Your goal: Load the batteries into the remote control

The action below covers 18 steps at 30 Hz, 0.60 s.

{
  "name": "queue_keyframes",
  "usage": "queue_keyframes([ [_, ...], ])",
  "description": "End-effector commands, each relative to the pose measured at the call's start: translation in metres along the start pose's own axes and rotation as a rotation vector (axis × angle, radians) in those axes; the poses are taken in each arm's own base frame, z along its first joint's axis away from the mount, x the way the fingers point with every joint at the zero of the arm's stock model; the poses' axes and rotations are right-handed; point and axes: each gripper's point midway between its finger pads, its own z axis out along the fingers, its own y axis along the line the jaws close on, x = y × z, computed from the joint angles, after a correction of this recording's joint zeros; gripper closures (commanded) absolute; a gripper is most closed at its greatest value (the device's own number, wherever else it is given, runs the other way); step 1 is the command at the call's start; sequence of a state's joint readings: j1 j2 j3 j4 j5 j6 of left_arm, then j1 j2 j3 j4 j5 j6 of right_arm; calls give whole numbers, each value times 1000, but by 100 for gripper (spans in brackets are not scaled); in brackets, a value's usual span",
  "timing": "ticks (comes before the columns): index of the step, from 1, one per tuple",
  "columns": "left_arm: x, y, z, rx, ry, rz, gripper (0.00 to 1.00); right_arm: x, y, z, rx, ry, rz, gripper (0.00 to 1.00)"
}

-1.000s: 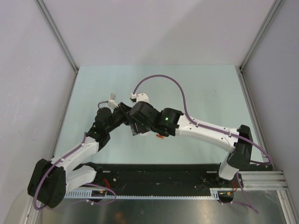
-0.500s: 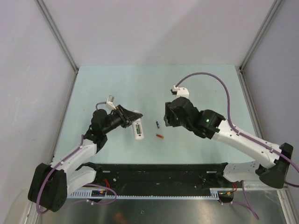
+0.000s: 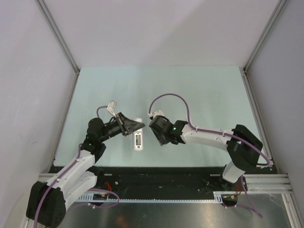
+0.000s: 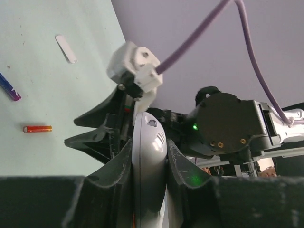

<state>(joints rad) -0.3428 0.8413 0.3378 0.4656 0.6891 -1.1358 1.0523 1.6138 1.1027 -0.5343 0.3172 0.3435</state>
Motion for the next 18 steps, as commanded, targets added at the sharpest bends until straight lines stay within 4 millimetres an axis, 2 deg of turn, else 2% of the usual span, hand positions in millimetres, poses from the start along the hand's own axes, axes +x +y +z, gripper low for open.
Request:
queue_keyframes([
  [1,6,-4,-6,41,14,21,100,-19,9,19,-29,-71,-48,57],
  [6,9,-1,-9,38,10,23,100,-13,3,44,-25,-34,-57,60],
  [12,8,-2,-8,39,13,25,100,-7,-5,54,-7,-6,-68,62],
  [18,8,-1,-7,36,14,23,100,-3,-1,63,-27,6,-81,63],
])
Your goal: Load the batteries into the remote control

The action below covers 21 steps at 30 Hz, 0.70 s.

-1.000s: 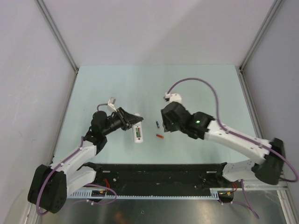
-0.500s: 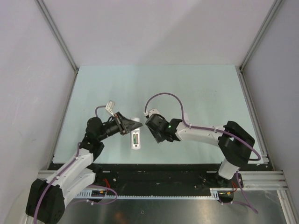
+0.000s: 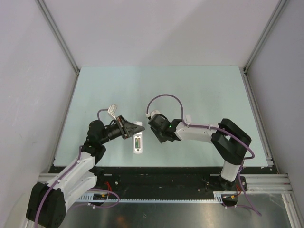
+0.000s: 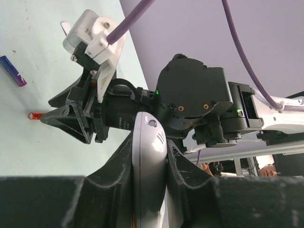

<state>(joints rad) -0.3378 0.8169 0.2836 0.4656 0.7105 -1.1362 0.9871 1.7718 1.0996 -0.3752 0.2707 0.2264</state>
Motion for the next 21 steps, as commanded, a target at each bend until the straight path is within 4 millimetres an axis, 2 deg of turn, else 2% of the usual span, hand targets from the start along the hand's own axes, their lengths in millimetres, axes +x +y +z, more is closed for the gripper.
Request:
queue_keyframes([
  [1,-5,-14,-1,49,-10,44,100,-4,5,9,-21,-18,-16,63],
  [21,-6,-10,-1,39,-21,41,100,20,2,9,-18,41,-15,66],
])
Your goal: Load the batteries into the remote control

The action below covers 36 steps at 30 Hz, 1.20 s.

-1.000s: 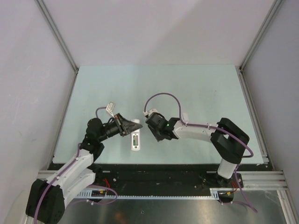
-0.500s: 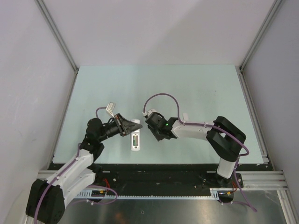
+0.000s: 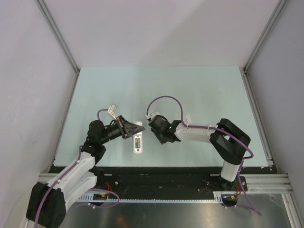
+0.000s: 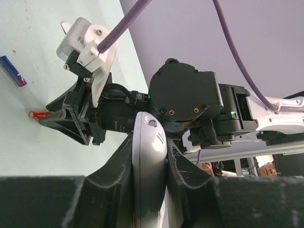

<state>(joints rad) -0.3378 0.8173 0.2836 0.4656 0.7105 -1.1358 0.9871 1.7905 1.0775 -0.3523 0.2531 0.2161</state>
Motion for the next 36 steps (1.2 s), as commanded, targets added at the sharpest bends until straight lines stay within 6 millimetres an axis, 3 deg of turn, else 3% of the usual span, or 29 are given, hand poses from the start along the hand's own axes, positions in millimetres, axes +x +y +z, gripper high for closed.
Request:
queue_keyframes([
  [1,-6,-11,-1,40,-21,39,100,10,0,1,-5,19,-2,67],
  [9,-6,-10,-1,37,-23,39,100,8,-7,-2,16,15,-9,80],
  [12,-6,-11,-1,40,-26,44,100,0,-13,-9,25,-9,18,91],
  [17,-7,-13,-2,47,-24,48,100,-20,-27,-31,33,-78,88,99],
  [20,-7,-16,-2,53,-19,52,100,-26,-46,-40,62,-93,169,100],
  [23,-7,-20,-1,66,-7,77,100,-28,-51,-45,59,-99,221,100],
  [29,-7,-33,-2,111,9,139,100,-37,-55,-49,70,-136,280,100],
  [36,-5,-62,-10,219,16,256,100,-50,-56,-65,50,-193,312,100],
])
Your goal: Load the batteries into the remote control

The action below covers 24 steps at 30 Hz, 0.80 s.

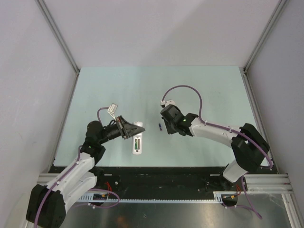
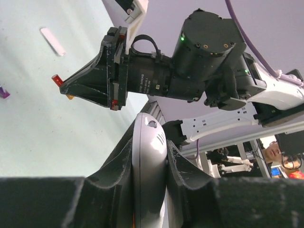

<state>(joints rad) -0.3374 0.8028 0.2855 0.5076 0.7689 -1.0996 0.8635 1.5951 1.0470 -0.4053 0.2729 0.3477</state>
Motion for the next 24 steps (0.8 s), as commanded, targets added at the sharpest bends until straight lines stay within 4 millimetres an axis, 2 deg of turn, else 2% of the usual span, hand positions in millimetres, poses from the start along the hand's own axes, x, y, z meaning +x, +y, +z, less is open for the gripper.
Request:
queue_keyframes([
  [1,-13,-52,-5,162,-16,200,100,-25,0,-20,-13,-89,51,100],
  [7,-13,-65,-10,211,-32,293,100,-27,0,-19,-13,-101,33,100],
  [12,-15,-61,-10,205,-57,271,100,-29,2,-13,-43,-95,60,100],
  [17,-11,-75,-14,256,-54,318,100,-36,3,-13,-69,-108,99,100],
  [22,-7,-79,-11,269,-45,321,100,-31,3,-12,-67,-88,116,100],
  [24,-11,-73,-7,245,-58,279,100,-30,4,-9,-71,-82,120,100],
])
